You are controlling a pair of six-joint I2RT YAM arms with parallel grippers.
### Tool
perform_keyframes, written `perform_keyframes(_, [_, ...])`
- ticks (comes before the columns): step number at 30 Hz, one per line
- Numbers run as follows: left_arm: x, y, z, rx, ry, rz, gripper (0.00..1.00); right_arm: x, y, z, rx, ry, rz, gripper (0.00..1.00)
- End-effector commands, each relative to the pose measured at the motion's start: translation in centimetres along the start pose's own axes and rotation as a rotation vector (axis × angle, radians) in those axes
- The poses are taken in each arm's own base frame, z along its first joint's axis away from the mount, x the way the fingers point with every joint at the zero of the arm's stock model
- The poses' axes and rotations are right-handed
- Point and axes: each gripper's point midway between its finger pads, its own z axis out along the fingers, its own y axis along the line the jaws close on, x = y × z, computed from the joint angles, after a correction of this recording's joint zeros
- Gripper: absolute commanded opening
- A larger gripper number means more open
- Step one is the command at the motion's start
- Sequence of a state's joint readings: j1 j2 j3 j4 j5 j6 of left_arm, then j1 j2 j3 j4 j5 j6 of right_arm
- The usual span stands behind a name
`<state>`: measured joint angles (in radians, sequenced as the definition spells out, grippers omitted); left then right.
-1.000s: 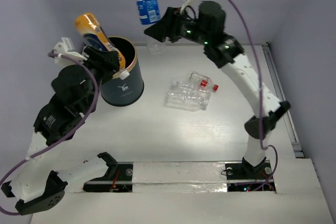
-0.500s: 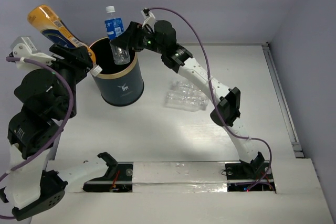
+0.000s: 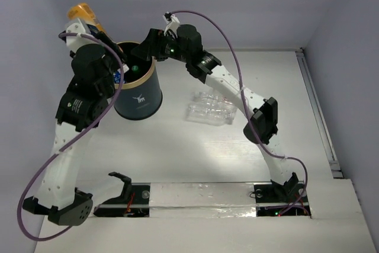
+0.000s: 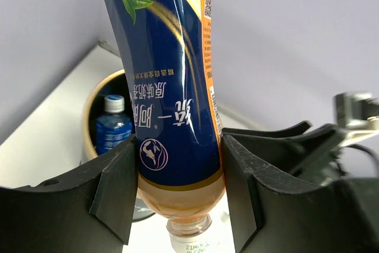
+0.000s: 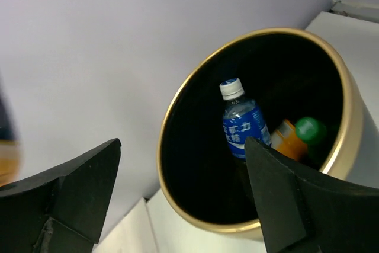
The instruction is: Put the plastic bottles in the bin
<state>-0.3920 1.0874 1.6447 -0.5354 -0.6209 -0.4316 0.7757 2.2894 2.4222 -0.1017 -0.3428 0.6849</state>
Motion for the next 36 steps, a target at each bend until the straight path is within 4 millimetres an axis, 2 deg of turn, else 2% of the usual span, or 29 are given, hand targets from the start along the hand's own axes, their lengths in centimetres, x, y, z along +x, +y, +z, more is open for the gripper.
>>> perform_keyframes(1, [-0.2, -2.0, 1.5, 0.089, -0.015, -0.006, 0.31, -5.9, 6.2, -3.8, -0.080, -0.127, -0.127, 0.87])
perform_keyframes(4, [1.2, -1.5, 3.6, 0.074, 0.002, 0.005, 0.31, -6.8, 7.6, -6.9, -0.059, -0.157, -0.153, 0.65])
perform_keyframes(5, [2.4, -1.0, 4.4, 0.062, 0.020, 0.021, 0.31, -5.5, 5.3, -7.4, -0.029, -0.154, -0.147, 0.47])
perform_keyframes(6, [2.7, -1.2, 4.9, 0.076, 0.021, 0.028, 0.31, -7.2, 7.9, -10.1, -0.056, -0.201, -0.162, 0.39])
perform_keyframes(7, [3.5, -0.7, 5.9, 0.059, 0.036, 0.038, 0.31, -7.9, 7.3, -11.5, -0.040, -0.226, -0.170, 0.32])
perform_keyframes(8, [4.6, -0.7, 6.5, 0.058, 0.055, 0.054, 0.31, -7.3, 7.1, -12.4, -0.028, -0.217, -0.173, 0.31])
perform_keyframes(9, [4.8, -0.9, 7.0, 0.067, 0.048, 0.056, 0.31, -5.4, 4.8, -13.3, 0.025, -0.177, -0.174, 0.31])
perform_keyframes(10, [5.5, -0.9, 7.5, 0.063, 0.051, 0.074, 0.31, -6.1, 6.4, -15.5, 0.013, -0.198, -0.197, 0.31])
perform_keyframes(11, [6.4, -0.6, 8.1, 0.055, 0.059, 0.087, 0.38, -5.7, 5.8, -16.5, 0.036, -0.192, -0.205, 0.31])
perform_keyframes(12, [6.5, -0.3, 8.8, 0.039, 0.047, 0.091, 0.45, -3.7, 3.9, -17.2, 0.088, -0.157, -0.210, 0.32])
perform_keyframes(13, [7.0, -0.1, 9.2, 0.027, 0.050, 0.104, 0.54, -4.3, 5.2, -19.1, 0.081, -0.181, -0.227, 0.33])
perform_keyframes(14, [7.6, 0.1, 9.6, 0.018, 0.059, 0.117, 0.70, -3.6, 4.8, -19.9, 0.102, -0.168, -0.226, 0.35])
perform_keyframes(15, [8.0, 0.2, 9.9, 0.011, 0.066, 0.125, 0.74, -3.5, 4.0, -20.7, 0.137, -0.171, -0.234, 0.37])
perform_keyframes(16, [8.7, 0.3, 10.4, 0.007, 0.080, 0.133, 0.79, -2.1, 2.9, -21.4, 0.170, -0.143, -0.228, 0.38])
perform_keyframes(17, [9.2, 0.3, 10.5, 0.005, 0.090, 0.138, 0.85, -1.7, 2.8, -22.6, 0.195, -0.132, -0.229, 0.41])
perform_keyframes(19, [9.6, 0.4, 10.7, 0.004, 0.094, 0.137, 0.88, -1.0, 0.9, -24.0, 0.270, -0.111, -0.238, 0.43])
perform_keyframes(20, [9.7, 0.6, 10.7, -0.002, 0.091, 0.136, 0.90, 0.3, -0.3, -25.1, 0.310, -0.071, -0.227, 0.45])
perform_keyframes(22, [9.8, 0.9, 10.6, -0.010, 0.089, 0.134, 0.90, 1.4, -1.6, -26.2, 0.351, -0.028, -0.224, 0.49])
perform_keyframes(23, [9.7, 0.9, 10.5, -0.010, 0.089, 0.136, 0.91, 2.7, -2.9, -27.0, 0.393, 0.019, -0.212, 0.50])
perform_keyframes(25, [8.9, 0.6, 9.7, 0.014, 0.082, 0.112, 0.91, 3.7, -3.7, -28.0, 0.431, 0.055, -0.230, 0.51])
perform_keyframes(28, [8.4, -0.7, 7.9, 0.107, 0.104, 0.071, 0.85, 6.0, -6.2, -29.2, 0.518, 0.163, -0.228, 0.48])
perform_keyframes(29, [9.0, -1.6, 7.2, 0.148, 0.128, 0.067, 0.78, 7.0, -7.1, -29.7, 0.543, 0.210, -0.218, 0.37])
perform_keyframes(30, [9.6, -2.1, 6.4, 0.176, 0.154, 0.066, 0.73, 7.5, -7.5, -29.6, 0.546, 0.251, -0.231, 0.32])
perform_keyframes(31, [9.6, -3.0, 5.0, 0.227, 0.167, 0.049, 0.67, 8.8, -8.7, -29.4, 0.567, 0.311, -0.219, 0.25])
perform_keyframes(32, [10.6, -4.5, 3.7, 0.282, 0.198, 0.049, 0.55, 9.8, -9.4, -29.7, 0.588, 0.362, -0.207, 0.14])
perform_keyframes(33, [11.8, -4.9, 2.6, 0.309, 0.230, 0.058, 0.48, 10.4, -9.8, -29.7, 0.592, 0.398, -0.213, 0.14])
perform_keyframes(34, [12.0, -5.4, 1.5, 0.332, 0.240, 0.042, 0.41, 10.2, -9.9, -29.4, 0.594, 0.411, -0.218, 0.14])
perform_keyframes(35, [13.0, -6.5, 0.0, 0.381, 0.273, 0.040, 0.28, 11.1, -10.7, -29.4, 0.608, 0.454, -0.207, 0.16])
perform_keyframes(36, [14.6, -6.5, -0.8, 0.398, 0.316, 0.045, 0.23, 11.3, -10.8, -29.2, 0.594, 0.478, -0.229, 0.20])
